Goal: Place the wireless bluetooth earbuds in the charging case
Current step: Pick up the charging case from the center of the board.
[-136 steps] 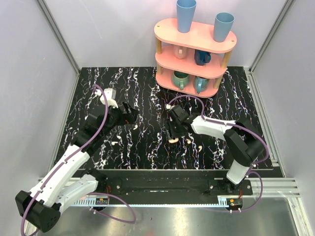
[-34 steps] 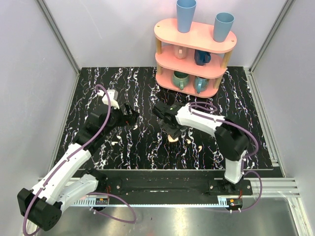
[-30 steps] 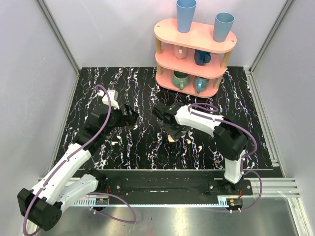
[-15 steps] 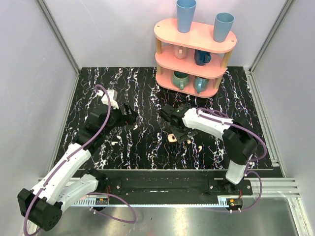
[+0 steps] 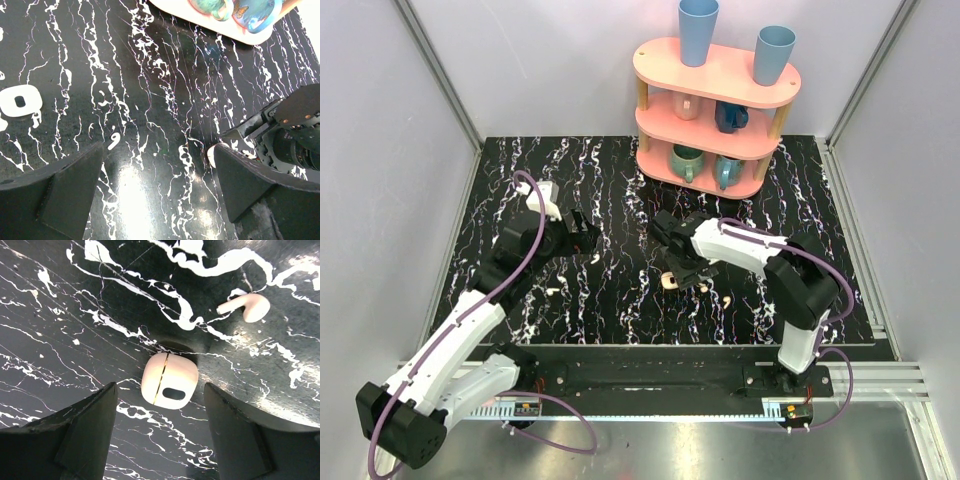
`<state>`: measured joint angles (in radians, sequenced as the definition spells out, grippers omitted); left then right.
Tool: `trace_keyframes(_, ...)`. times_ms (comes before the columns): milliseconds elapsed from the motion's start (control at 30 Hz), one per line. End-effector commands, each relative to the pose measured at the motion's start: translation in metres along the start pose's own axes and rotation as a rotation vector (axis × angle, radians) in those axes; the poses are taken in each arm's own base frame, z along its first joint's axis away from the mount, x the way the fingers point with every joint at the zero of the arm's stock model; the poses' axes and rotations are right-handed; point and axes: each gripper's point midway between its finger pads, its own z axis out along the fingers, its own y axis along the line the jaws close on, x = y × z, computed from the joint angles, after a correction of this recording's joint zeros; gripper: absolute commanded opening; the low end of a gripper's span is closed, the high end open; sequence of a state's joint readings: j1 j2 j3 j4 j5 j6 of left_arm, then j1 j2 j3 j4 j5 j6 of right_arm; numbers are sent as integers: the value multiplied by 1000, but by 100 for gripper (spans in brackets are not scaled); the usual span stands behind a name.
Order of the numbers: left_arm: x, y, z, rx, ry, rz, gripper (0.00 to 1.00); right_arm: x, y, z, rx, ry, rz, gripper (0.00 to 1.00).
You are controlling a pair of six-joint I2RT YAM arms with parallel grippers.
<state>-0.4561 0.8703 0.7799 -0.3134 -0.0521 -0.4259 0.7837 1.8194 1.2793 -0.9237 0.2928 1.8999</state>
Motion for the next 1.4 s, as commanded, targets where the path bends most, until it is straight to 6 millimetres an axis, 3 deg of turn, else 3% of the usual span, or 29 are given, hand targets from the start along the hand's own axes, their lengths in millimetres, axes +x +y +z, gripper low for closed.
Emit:
trace_keyframes(0,-30,-11,-4,27,-75,-6,97,10,7,5,-4,55,11,77)
trace_keyframes(267,-31,-9,-7,22,-79,-2,97,-3,0,17,5,16,68,77)
trace_keyframes(433,-31,-10,-6,26,-76,-1,97,1,-6,31,42,54,90,69)
trace_keyframes(833,-29,-11,-5,27,-71,-1,97,15,-2,40,58,117,77,67)
trace_keyframes(1067,-29,-12,-5,32,-67,-1,97,17,-6,44,74,128,76,60)
trace_keyframes(1167,-28,-12,-4,35,-63,-2,97,15,-4,42,61,118,68,50)
trace_keyframes(1367,-21,-24,-4,107,-32,15,99,1,13,28,-35,57,-43,40)
